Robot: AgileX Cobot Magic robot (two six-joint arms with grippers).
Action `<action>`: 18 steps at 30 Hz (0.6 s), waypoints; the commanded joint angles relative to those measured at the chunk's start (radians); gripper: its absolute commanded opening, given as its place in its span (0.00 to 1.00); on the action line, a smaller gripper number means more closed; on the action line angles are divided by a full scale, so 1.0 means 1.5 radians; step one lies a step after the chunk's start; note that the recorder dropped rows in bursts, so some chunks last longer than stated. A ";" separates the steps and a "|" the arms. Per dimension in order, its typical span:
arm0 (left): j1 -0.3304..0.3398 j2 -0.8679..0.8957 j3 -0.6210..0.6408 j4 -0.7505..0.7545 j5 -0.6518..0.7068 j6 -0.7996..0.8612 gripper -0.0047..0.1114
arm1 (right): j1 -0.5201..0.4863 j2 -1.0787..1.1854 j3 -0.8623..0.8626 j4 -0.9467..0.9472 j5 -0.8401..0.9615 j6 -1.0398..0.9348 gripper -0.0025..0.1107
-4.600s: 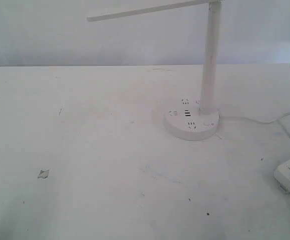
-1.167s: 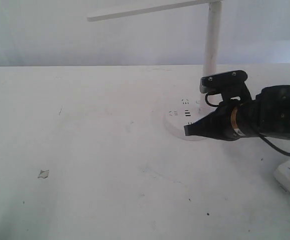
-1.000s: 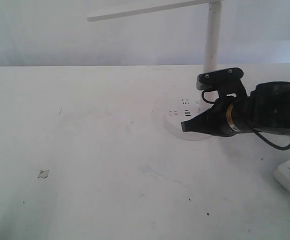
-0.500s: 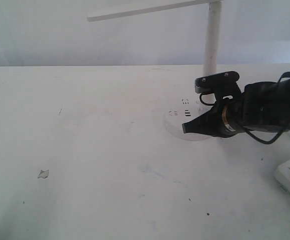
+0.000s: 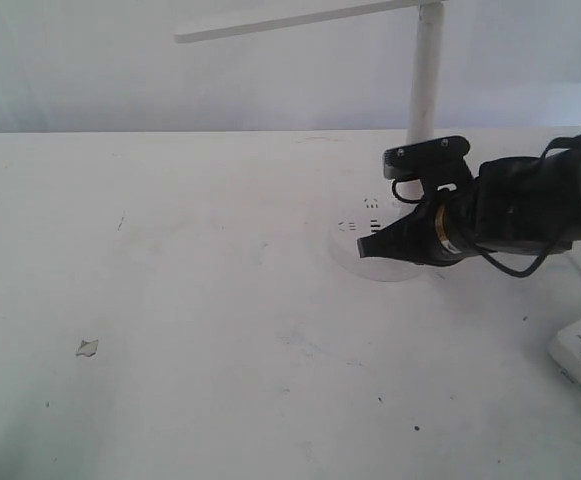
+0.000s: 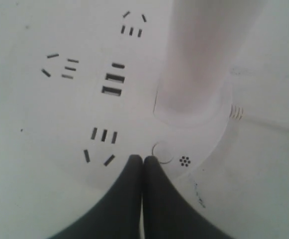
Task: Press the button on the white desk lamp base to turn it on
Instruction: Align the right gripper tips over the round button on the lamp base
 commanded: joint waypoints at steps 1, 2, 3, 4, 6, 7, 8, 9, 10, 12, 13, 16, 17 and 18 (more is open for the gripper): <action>0.002 -0.003 -0.002 -0.003 -0.001 0.000 0.05 | -0.004 0.014 -0.003 0.004 0.007 0.003 0.02; 0.002 -0.003 -0.002 -0.003 -0.001 0.000 0.05 | -0.004 0.014 -0.003 0.004 0.007 0.003 0.02; 0.002 -0.003 -0.002 -0.003 -0.001 0.000 0.05 | -0.004 0.014 -0.003 0.004 0.008 0.003 0.02; 0.002 -0.003 -0.002 -0.003 -0.001 0.000 0.05 | -0.004 0.014 -0.003 0.004 0.008 0.003 0.02; 0.002 -0.003 -0.002 -0.003 -0.001 0.000 0.05 | -0.004 0.014 -0.004 0.004 0.011 0.000 0.02; 0.002 -0.003 -0.002 -0.003 -0.001 0.000 0.05 | -0.004 0.014 -0.004 0.004 0.011 -0.005 0.02; 0.002 -0.003 -0.002 -0.003 -0.001 0.000 0.05 | -0.004 0.014 -0.006 0.004 0.011 -0.007 0.02; 0.002 -0.003 -0.002 -0.003 -0.001 0.000 0.05 | -0.004 0.014 -0.007 0.004 0.011 -0.007 0.02; 0.002 -0.003 -0.002 -0.003 -0.001 0.000 0.05 | -0.004 0.014 -0.009 0.004 0.011 -0.007 0.02; 0.002 -0.003 -0.002 -0.003 -0.001 0.000 0.05 | -0.004 0.014 -0.014 0.004 0.012 -0.007 0.02; 0.002 -0.003 -0.002 -0.003 -0.001 0.000 0.05 | -0.004 0.014 -0.018 0.004 0.010 -0.007 0.02; 0.002 -0.003 -0.002 -0.003 -0.001 0.000 0.05 | -0.004 0.014 -0.028 0.004 0.007 -0.007 0.02; 0.002 -0.003 -0.002 -0.003 -0.001 0.000 0.05 | -0.004 0.014 -0.029 0.004 0.007 -0.007 0.02; 0.002 -0.003 -0.002 -0.003 -0.001 0.000 0.05 | -0.004 0.014 -0.029 0.004 0.007 -0.007 0.02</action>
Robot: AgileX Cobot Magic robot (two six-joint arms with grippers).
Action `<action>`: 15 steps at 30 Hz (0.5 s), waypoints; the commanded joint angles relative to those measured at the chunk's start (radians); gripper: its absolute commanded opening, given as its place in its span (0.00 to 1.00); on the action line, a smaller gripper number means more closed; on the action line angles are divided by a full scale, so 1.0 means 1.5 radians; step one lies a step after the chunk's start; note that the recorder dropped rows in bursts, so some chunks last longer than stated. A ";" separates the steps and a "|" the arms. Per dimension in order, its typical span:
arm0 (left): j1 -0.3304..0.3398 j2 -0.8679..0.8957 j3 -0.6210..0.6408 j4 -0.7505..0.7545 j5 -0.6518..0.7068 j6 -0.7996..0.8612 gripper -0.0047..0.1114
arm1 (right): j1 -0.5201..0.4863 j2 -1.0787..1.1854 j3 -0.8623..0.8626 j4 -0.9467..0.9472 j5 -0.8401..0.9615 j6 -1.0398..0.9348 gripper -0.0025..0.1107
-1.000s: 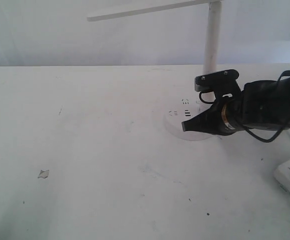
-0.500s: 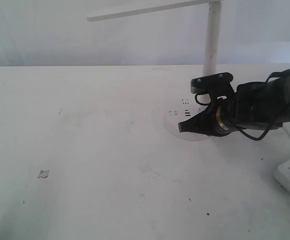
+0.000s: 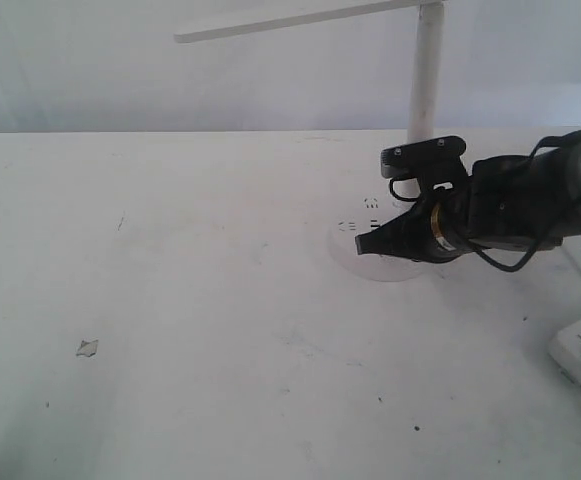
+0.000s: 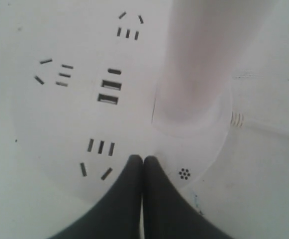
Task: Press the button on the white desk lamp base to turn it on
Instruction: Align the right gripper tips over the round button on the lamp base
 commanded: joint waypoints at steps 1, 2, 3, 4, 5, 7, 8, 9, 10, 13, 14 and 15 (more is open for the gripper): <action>0.002 -0.003 -0.002 -0.003 -0.001 0.000 0.05 | -0.004 0.001 -0.011 -0.001 0.005 -0.005 0.02; 0.002 -0.003 -0.002 -0.003 -0.001 0.000 0.05 | -0.004 0.001 -0.011 -0.001 0.011 -0.005 0.02; 0.002 -0.003 -0.002 -0.003 -0.001 0.000 0.05 | -0.004 0.002 -0.011 -0.001 0.017 -0.005 0.02; 0.002 -0.003 -0.002 -0.003 -0.001 0.000 0.05 | -0.004 0.006 -0.011 -0.003 0.022 -0.005 0.02; 0.002 -0.003 -0.002 -0.003 -0.001 0.000 0.05 | -0.004 0.009 -0.011 -0.004 0.028 -0.005 0.02; 0.002 -0.003 -0.002 -0.003 -0.001 0.000 0.05 | -0.004 0.019 -0.011 -0.004 0.035 -0.007 0.02; 0.002 -0.003 -0.002 -0.003 -0.001 0.000 0.05 | -0.004 0.022 -0.011 -0.004 0.035 -0.007 0.02; 0.002 -0.003 -0.002 -0.003 -0.001 0.000 0.05 | -0.004 0.028 -0.011 -0.004 0.035 -0.007 0.02; 0.002 -0.003 -0.002 -0.003 -0.001 0.000 0.05 | -0.004 0.033 -0.011 -0.004 0.033 -0.007 0.02; 0.002 -0.003 -0.002 -0.003 -0.001 0.000 0.05 | -0.004 0.037 -0.011 -0.004 0.024 -0.007 0.02; 0.002 -0.003 -0.002 -0.003 -0.001 0.000 0.05 | -0.004 0.037 -0.011 -0.004 0.020 -0.007 0.02; 0.002 -0.003 -0.002 -0.003 -0.001 0.000 0.05 | -0.004 0.037 -0.011 -0.004 0.019 -0.007 0.02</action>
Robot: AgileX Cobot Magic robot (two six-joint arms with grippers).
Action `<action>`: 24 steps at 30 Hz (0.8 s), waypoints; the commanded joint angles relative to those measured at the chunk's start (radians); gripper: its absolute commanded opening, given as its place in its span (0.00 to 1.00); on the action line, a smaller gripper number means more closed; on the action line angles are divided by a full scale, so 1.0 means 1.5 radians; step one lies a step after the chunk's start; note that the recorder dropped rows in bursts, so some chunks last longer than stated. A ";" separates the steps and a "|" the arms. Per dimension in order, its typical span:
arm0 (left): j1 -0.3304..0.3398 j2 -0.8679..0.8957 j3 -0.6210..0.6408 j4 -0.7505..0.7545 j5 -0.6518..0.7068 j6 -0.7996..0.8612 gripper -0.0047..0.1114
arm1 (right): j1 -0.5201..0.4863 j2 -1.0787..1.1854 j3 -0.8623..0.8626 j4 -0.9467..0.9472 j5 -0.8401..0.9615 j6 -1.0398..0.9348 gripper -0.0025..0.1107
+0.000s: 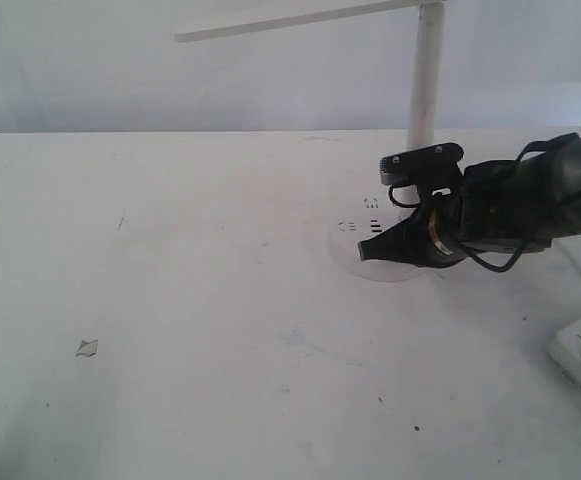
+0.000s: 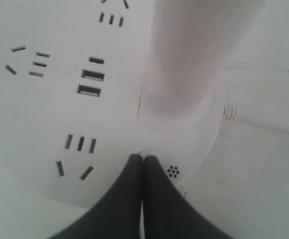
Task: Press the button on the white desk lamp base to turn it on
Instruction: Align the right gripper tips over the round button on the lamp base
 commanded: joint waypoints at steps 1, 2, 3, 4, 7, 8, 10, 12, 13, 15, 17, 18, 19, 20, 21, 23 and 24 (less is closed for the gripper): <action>0.002 -0.003 -0.002 -0.003 -0.001 0.000 0.05 | -0.004 0.010 -0.003 -0.001 -0.008 -0.004 0.02; 0.002 -0.003 -0.002 -0.003 -0.001 0.000 0.05 | -0.004 0.010 -0.004 -0.001 -0.006 -0.004 0.02; 0.002 -0.003 -0.002 -0.003 -0.001 0.000 0.05 | -0.004 0.010 -0.006 -0.001 -0.006 -0.004 0.02; 0.002 -0.003 -0.002 -0.003 -0.001 0.000 0.05 | -0.004 0.010 -0.009 -0.001 -0.006 -0.004 0.02; 0.002 -0.003 -0.002 -0.003 -0.001 0.000 0.05 | -0.004 0.010 -0.015 -0.001 -0.009 -0.004 0.02; 0.002 -0.003 -0.002 -0.003 -0.001 0.000 0.05 | -0.004 0.010 -0.015 -0.001 -0.010 -0.004 0.02; 0.002 -0.003 -0.002 -0.003 -0.001 0.000 0.05 | -0.004 0.010 -0.016 -0.001 -0.009 -0.004 0.02; 0.002 -0.003 -0.002 -0.003 -0.001 0.000 0.05 | -0.004 0.010 -0.016 -0.003 -0.002 -0.004 0.02; 0.002 -0.003 -0.002 -0.003 -0.001 0.000 0.05 | -0.004 0.010 -0.016 -0.007 0.000 -0.004 0.02; 0.002 -0.003 -0.002 -0.003 -0.001 0.000 0.05 | -0.004 0.010 -0.016 -0.017 0.005 -0.004 0.02; 0.002 -0.003 -0.002 -0.003 -0.001 0.000 0.05 | -0.004 0.010 -0.016 -0.021 0.005 -0.004 0.02; 0.002 -0.003 -0.002 -0.003 -0.001 0.000 0.05 | -0.004 0.010 -0.016 -0.021 0.005 -0.004 0.02; 0.002 -0.003 -0.002 -0.003 -0.001 0.000 0.05 | -0.004 0.010 -0.016 -0.021 0.003 -0.004 0.02; 0.002 -0.003 -0.002 -0.003 -0.001 0.000 0.05 | -0.004 0.010 -0.016 -0.021 0.004 -0.003 0.02; 0.002 -0.003 -0.002 -0.003 -0.001 0.000 0.05 | -0.004 0.010 -0.016 -0.021 0.000 -0.003 0.02; 0.002 -0.003 -0.002 -0.003 -0.001 0.000 0.05 | -0.004 0.008 -0.016 -0.021 -0.003 -0.003 0.02; 0.002 -0.003 -0.002 -0.003 -0.001 0.000 0.05 | -0.004 0.008 -0.016 -0.021 -0.003 -0.003 0.02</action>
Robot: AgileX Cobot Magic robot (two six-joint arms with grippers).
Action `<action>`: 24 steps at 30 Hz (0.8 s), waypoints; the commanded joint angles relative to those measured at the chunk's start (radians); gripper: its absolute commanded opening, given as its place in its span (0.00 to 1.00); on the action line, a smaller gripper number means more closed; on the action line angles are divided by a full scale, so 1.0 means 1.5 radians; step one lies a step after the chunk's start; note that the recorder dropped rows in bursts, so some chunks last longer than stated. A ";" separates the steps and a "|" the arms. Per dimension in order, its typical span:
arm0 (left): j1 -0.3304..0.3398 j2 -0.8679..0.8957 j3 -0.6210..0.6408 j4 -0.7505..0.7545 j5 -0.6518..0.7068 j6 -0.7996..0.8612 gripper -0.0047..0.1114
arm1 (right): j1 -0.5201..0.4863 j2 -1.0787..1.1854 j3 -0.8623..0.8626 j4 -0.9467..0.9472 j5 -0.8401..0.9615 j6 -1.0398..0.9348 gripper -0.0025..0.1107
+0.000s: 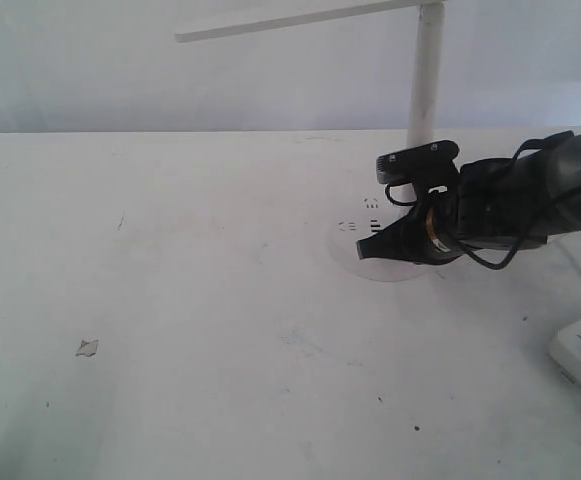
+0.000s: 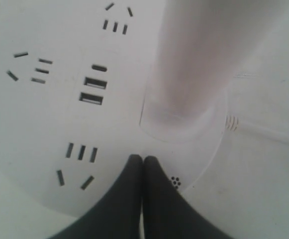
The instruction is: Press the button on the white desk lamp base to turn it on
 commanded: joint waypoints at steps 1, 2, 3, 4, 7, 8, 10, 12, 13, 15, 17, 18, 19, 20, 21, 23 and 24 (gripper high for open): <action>0.002 -0.003 -0.002 -0.003 -0.001 0.000 0.05 | -0.004 0.002 -0.002 -0.008 -0.003 0.000 0.02; 0.002 -0.003 -0.002 -0.003 -0.001 0.000 0.05 | -0.004 0.002 -0.005 -0.008 -0.003 0.000 0.02; 0.002 -0.003 -0.002 -0.003 -0.001 0.000 0.05 | -0.004 0.002 -0.007 -0.008 -0.003 0.000 0.02; 0.002 -0.003 -0.002 -0.003 -0.001 0.000 0.05 | -0.004 0.002 -0.009 -0.009 -0.005 0.000 0.02; 0.002 -0.003 -0.002 -0.003 -0.001 0.000 0.05 | -0.004 -0.001 -0.012 -0.012 -0.013 0.000 0.02; 0.002 -0.003 -0.002 -0.003 -0.001 0.000 0.05 | -0.004 -0.001 -0.014 -0.012 -0.011 0.000 0.02; 0.002 -0.003 -0.002 -0.003 -0.001 0.000 0.05 | -0.004 -0.001 -0.014 -0.014 -0.011 0.000 0.02; 0.002 -0.003 -0.002 -0.003 -0.001 0.000 0.05 | -0.004 -0.001 -0.014 -0.013 -0.010 0.000 0.02; 0.002 -0.003 -0.002 -0.003 -0.001 0.000 0.05 | -0.004 -0.001 -0.014 -0.013 -0.010 0.000 0.02; 0.002 -0.003 -0.002 -0.003 -0.001 0.000 0.05 | -0.004 -0.001 -0.014 -0.013 -0.006 0.000 0.02; 0.002 -0.003 -0.002 -0.003 -0.001 0.000 0.05 | -0.004 -0.001 -0.014 -0.013 -0.001 0.000 0.02; 0.002 -0.003 -0.002 -0.003 -0.001 0.000 0.05 | -0.004 -0.001 -0.014 -0.013 0.005 0.000 0.02; 0.002 -0.003 -0.002 -0.003 -0.001 0.000 0.05 | -0.004 -0.001 -0.014 -0.013 0.008 0.000 0.02; 0.002 -0.003 -0.002 -0.003 -0.001 0.000 0.05 | -0.004 -0.001 -0.014 -0.015 0.010 0.000 0.02; 0.002 -0.003 -0.002 -0.003 -0.001 0.000 0.05 | -0.004 -0.001 -0.014 -0.014 0.015 0.000 0.02; 0.002 -0.003 -0.002 -0.003 -0.001 0.000 0.05 | -0.004 -0.001 -0.014 -0.016 0.022 0.000 0.02; 0.002 -0.003 -0.002 -0.003 -0.001 0.000 0.05 | -0.004 -0.001 -0.014 -0.016 0.023 0.000 0.02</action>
